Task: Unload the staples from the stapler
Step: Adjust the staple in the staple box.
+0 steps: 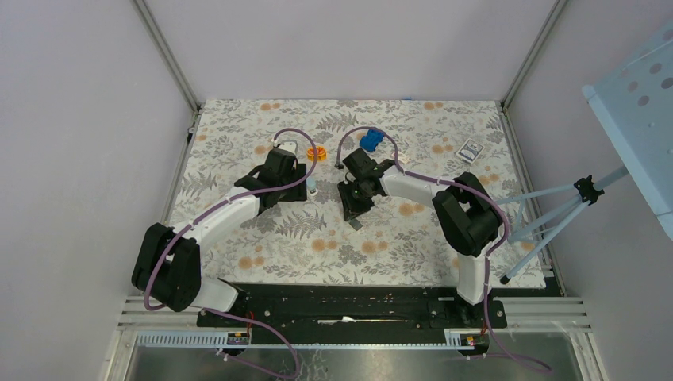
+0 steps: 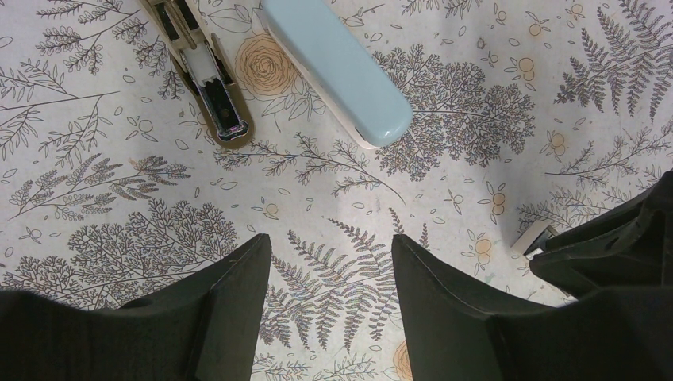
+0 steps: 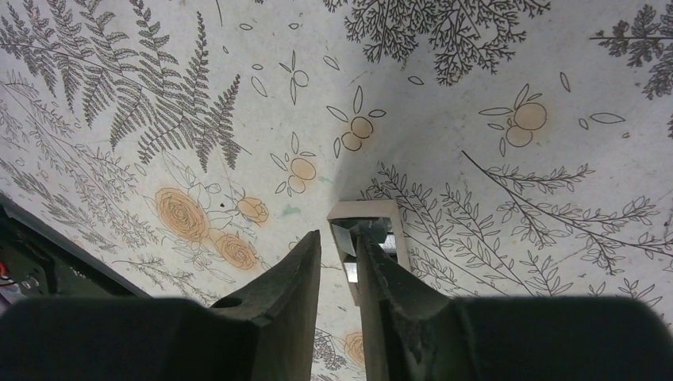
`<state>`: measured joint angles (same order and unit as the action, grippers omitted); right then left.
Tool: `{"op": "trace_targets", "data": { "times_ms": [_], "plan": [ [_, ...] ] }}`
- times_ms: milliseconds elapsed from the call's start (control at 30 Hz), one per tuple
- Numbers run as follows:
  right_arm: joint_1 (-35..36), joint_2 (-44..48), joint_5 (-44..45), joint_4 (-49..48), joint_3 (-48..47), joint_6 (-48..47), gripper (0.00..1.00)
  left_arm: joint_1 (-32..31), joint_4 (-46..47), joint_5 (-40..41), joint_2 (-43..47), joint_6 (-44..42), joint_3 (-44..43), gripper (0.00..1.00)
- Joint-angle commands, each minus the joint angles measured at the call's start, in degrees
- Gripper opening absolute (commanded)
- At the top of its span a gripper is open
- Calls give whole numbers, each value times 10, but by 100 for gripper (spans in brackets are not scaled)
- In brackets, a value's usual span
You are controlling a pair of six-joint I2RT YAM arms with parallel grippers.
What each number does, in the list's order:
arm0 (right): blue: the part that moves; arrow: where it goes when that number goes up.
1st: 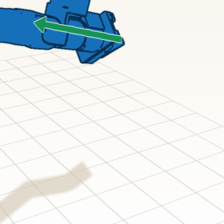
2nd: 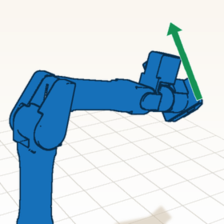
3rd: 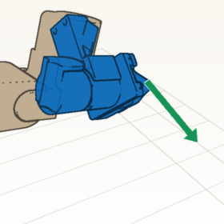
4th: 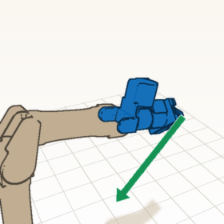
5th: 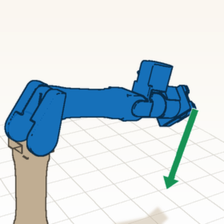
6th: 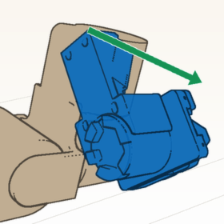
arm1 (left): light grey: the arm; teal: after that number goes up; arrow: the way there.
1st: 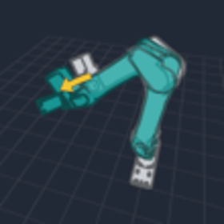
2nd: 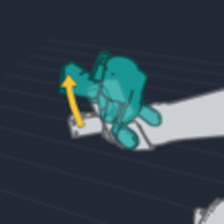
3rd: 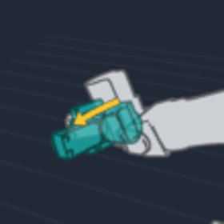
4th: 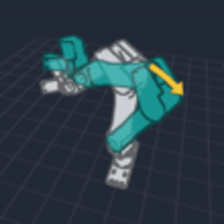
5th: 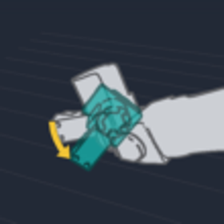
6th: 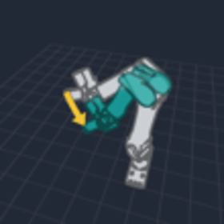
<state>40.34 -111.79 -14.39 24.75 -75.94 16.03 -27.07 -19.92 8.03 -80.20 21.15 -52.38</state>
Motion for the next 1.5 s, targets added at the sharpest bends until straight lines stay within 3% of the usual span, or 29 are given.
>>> {"op": "trace_targets", "data": {
  "times_ms": [0,1067,1367,1467],
  "plan": [
    [-3,4,-24,-8,-1,-9,30,-3,14,11,1,-7,-26,62],
    [-3,51,-75,27,20,-19,28,-3,15,11,2,-7,-25,62],
    [-3,79,-58,52,35,-24,28,-3,15,9,3,-7,-25,62],
    [-3,78,-13,59,28,-14,34,-3,15,9,2,-7,-26,62]
  ]
}}
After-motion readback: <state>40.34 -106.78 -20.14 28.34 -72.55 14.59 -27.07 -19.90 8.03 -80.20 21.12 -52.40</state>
